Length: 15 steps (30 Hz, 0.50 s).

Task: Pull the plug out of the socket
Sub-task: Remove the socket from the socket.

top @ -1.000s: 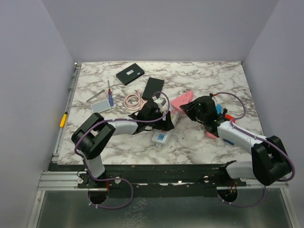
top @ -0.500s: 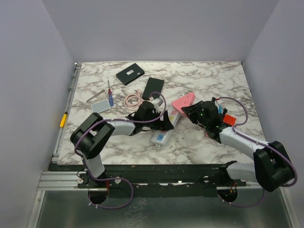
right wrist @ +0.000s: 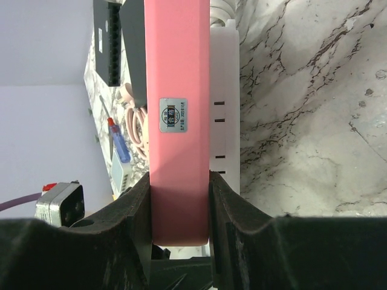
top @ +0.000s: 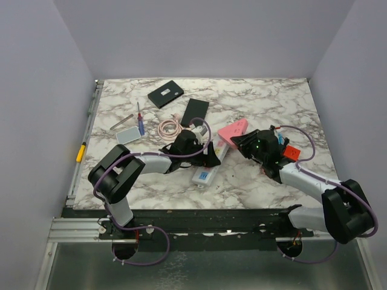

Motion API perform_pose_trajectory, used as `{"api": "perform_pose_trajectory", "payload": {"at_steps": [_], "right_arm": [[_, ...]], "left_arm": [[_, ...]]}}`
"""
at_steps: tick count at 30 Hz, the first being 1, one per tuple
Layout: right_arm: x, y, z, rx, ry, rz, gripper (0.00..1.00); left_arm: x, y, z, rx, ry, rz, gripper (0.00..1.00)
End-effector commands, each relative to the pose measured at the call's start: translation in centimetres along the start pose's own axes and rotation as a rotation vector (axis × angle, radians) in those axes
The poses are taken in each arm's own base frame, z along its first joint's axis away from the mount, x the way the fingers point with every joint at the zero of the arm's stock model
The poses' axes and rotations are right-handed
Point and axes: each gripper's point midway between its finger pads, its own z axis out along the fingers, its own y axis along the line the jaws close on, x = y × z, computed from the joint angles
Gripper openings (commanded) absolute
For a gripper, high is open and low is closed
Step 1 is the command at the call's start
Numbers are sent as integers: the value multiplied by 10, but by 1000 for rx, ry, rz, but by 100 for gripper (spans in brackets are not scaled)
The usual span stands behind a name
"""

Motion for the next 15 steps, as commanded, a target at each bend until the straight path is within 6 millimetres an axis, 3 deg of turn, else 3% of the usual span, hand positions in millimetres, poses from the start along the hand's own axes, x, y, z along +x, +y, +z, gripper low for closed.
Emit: {"api": "perform_pose_trajectory", "payload": {"at_steps": [1,15], "right_arm": [[-22,-11,9,40,-93,41,0],[-28,3,10,18,-110,61,0]], "left_arm": [[70,57,-18,-264,217,-30,0],[80,64,-10,-337,247,39,0]]}}
